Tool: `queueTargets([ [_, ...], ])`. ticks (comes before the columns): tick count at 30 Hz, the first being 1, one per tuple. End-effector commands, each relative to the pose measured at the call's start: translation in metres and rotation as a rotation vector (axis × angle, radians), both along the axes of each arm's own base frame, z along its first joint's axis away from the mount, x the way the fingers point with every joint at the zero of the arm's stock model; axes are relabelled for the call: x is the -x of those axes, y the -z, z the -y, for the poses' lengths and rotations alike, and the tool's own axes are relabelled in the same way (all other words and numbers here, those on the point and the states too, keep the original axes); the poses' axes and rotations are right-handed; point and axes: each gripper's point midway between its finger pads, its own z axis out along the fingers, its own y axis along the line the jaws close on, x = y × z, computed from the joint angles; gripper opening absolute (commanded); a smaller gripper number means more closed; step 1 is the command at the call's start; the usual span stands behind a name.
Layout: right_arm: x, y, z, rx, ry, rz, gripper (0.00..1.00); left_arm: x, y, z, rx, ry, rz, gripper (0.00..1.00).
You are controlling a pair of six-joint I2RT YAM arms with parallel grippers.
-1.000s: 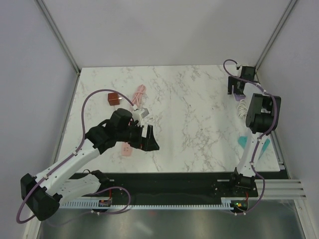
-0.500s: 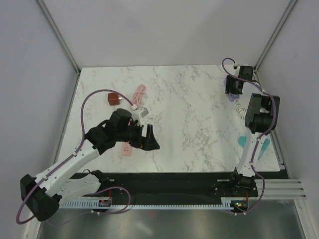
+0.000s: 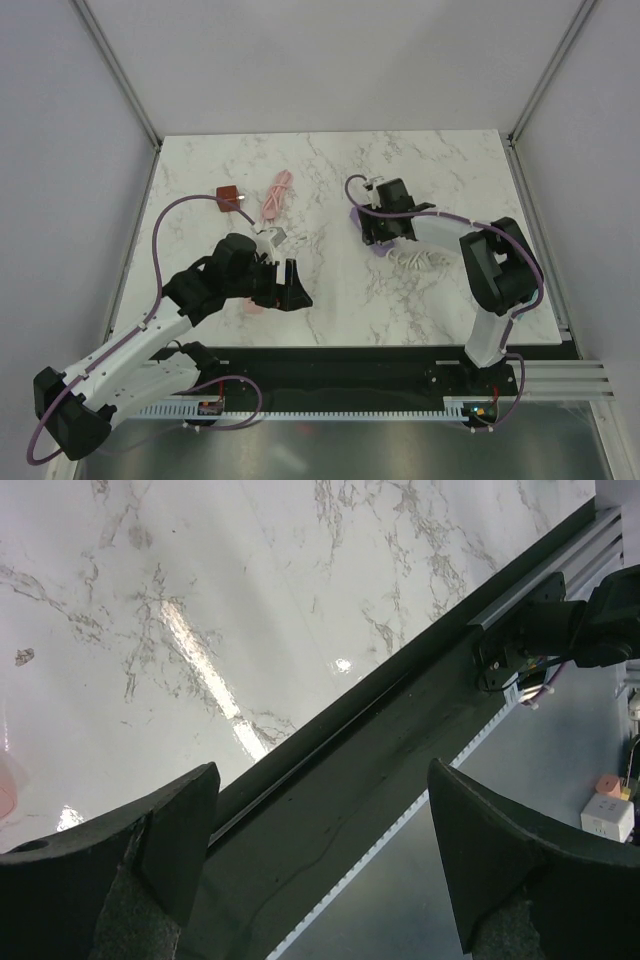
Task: Pull the plug off the socket
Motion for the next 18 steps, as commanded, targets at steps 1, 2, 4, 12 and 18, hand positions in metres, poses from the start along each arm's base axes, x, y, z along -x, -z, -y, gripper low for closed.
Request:
queueTargets([
  [1, 0.067, 0.012, -0.042, -0.033, -0.084, -0.087, 0.10, -0.009, -0.010, 0.001, 0.037, -0.067, 0.023, 0.91],
  [2, 0.075, 0.014, -0.047, -0.032, -0.090, -0.086, 0.10, -0.011, -0.011, 0.000, 0.033, -0.083, 0.029, 0.91],
  [4, 0.096, 0.014, -0.056, -0.053, -0.131, -0.076, 0.11, -0.015, -0.010, 0.000, 0.030, -0.107, 0.026, 0.90],
  [12, 0.151, 0.019, -0.070, -0.089, -0.253, -0.118, 0.46, -0.026, -0.003, 0.013, 0.022, -0.134, -0.033, 0.85],
  [18, 0.161, 0.002, -0.078, -0.111, -0.263, -0.100, 0.77, -0.029, -0.003, 0.015, 0.013, -0.153, -0.028, 0.80],
])
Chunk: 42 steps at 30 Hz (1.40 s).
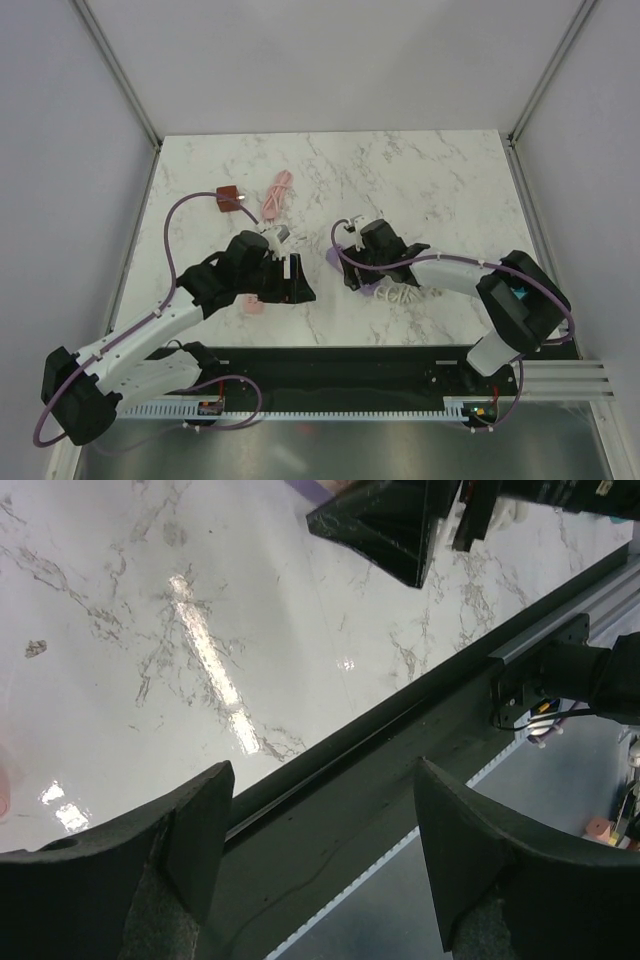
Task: Pull the plug off the socket
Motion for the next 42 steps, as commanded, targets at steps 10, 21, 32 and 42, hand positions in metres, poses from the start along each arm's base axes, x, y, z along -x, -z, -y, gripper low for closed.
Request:
queueTargets([
  [10, 0.029, -0.052, 0.012, -0.076, 0.124, 0.030, 0.98, -0.023, -0.026, 0.019, 0.019, -0.025, 0.042, 0.77],
  [21, 0.055, -0.081, 0.047, -0.136, 0.215, 0.085, 0.98, -0.028, -0.034, 0.023, -0.051, -0.014, 0.118, 0.77],
  [32, 0.047, -0.095, 0.102, -0.144, 0.507, 0.149, 0.98, -0.038, -0.043, 0.053, -0.278, 0.126, 0.339, 0.86],
  [42, 0.012, -0.077, 0.103, -0.256, 0.490, 0.002, 0.83, -0.083, -0.022, 0.097, -0.441, 0.295, 0.447, 1.00],
])
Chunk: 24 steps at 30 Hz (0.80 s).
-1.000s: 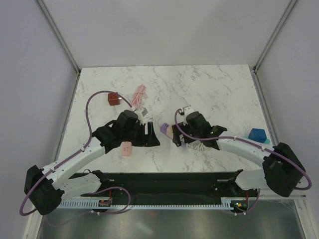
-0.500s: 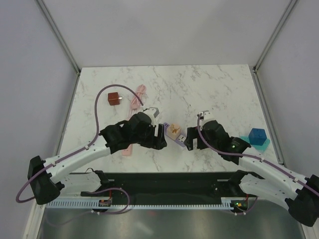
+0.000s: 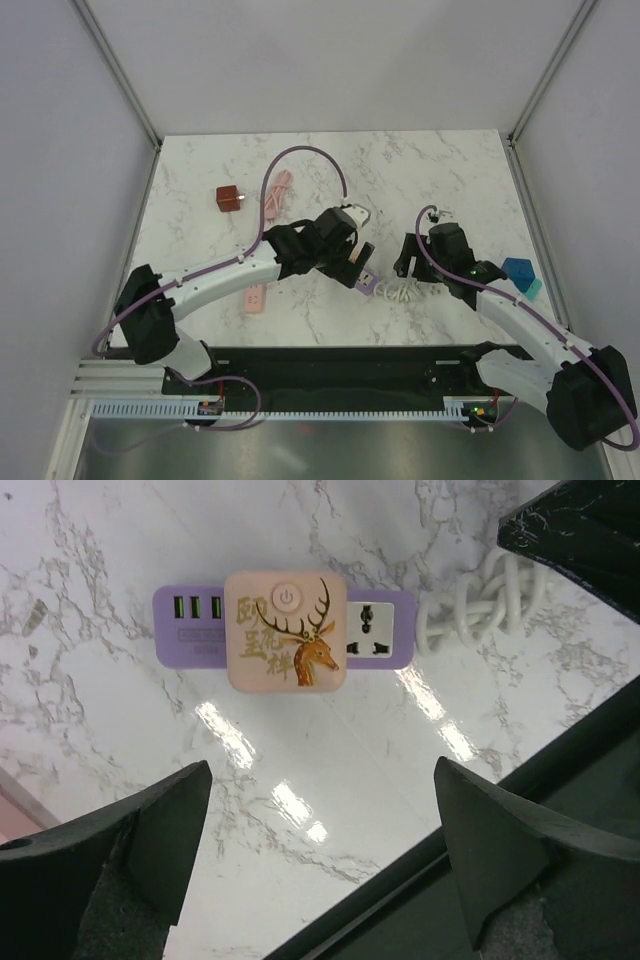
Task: Pull the plug off the socket
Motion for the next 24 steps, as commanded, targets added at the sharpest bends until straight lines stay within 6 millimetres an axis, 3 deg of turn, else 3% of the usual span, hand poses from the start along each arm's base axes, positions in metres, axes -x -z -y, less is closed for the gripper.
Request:
queueTargets([
  [1, -0.007, -0.007, -0.023, -0.118, -0.121, 0.001, 0.82, -0.026, -0.002, 0.015, -0.073, 0.087, 0.119, 1.00],
  [7, -0.010, -0.004, -0.025, -0.129, -0.162, 0.003, 0.75, -0.041, 0.024, 0.032, -0.141, 0.121, 0.113, 1.00],
  [12, -0.014, -0.005, -0.029, -0.155, -0.179, 0.019, 0.55, -0.057, 0.043, 0.036, -0.207, 0.105, 0.135, 0.99],
  [15, -0.012, 0.004, -0.032, -0.159, -0.196, -0.011, 0.53, -0.061, 0.051, 0.041, -0.221, 0.105, 0.128, 0.96],
  [20, -0.010, 0.015, -0.038, -0.181, -0.228, -0.044, 0.52, -0.060, 0.061, 0.047, -0.201, 0.099, 0.110, 0.80],
  [23, -0.011, 0.016, -0.045, -0.210, -0.261, -0.051, 0.53, -0.061, 0.071, 0.044, -0.213, 0.083, 0.102, 0.65],
  [24, -0.011, 0.015, -0.047, -0.214, -0.273, -0.052, 0.56, -0.062, 0.074, 0.040, -0.225, 0.064, 0.106, 0.55],
])
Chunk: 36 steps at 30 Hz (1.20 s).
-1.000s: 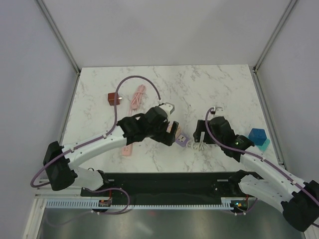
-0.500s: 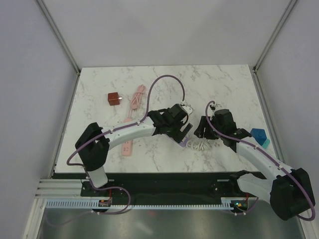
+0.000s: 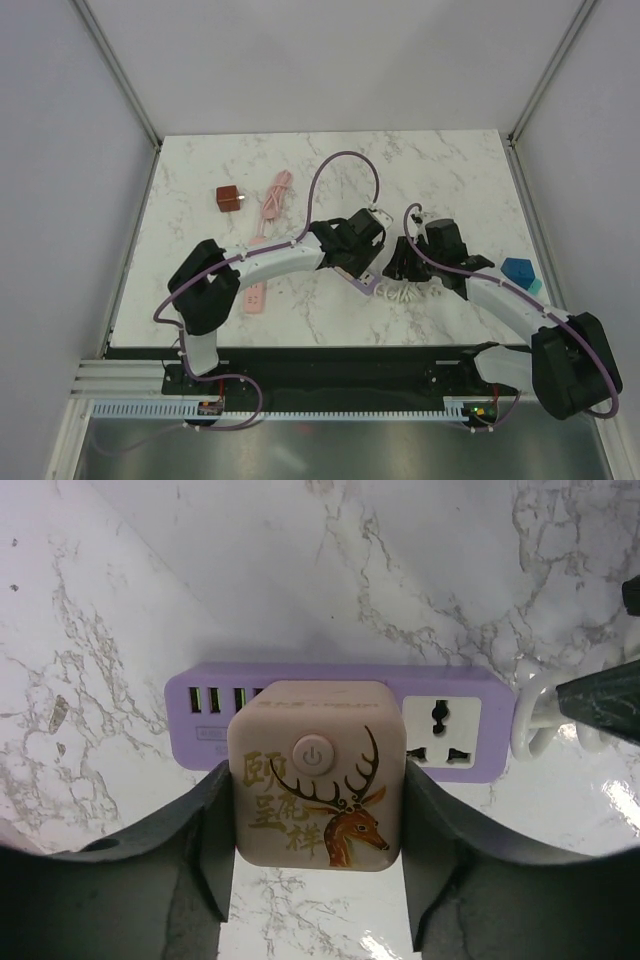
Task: Pull the plug off the socket
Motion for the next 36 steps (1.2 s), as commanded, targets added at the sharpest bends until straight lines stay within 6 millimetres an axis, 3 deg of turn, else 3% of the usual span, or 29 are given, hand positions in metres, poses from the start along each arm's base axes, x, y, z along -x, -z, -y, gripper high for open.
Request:
queueTargets([
  [1, -0.008, -0.011, -0.015, -0.059, -0.067, 0.046, 0.58, -0.012, -0.002, 0.008, 0.024, -0.018, 0.056, 0.50],
  [6, -0.001, -0.008, -0.028, -0.116, -0.140, 0.009, 0.66, -0.009, -0.017, -0.003, 0.069, -0.046, 0.104, 0.02],
  [11, 0.006, -0.005, -0.045, -0.205, -0.219, -0.020, 0.71, -0.006, -0.048, -0.010, 0.161, -0.047, 0.176, 0.02],
  [14, 0.008, -0.008, -0.049, -0.231, -0.246, -0.012, 0.75, -0.002, -0.053, -0.014, 0.183, -0.036, 0.185, 0.02],
  [20, 0.007, -0.012, -0.060, -0.285, -0.304, -0.011, 0.88, 0.007, -0.081, -0.007, 0.294, 0.018, 0.211, 0.02],
  [28, 0.006, -0.012, -0.068, -0.335, -0.325, -0.017, 0.84, 0.016, -0.100, -0.006, 0.367, 0.071, 0.233, 0.02],
  [36, 0.010, -0.022, -0.078, -0.427, -0.346, -0.005, 0.77, 0.023, -0.098, 0.001, 0.398, 0.094, 0.204, 0.02],
])
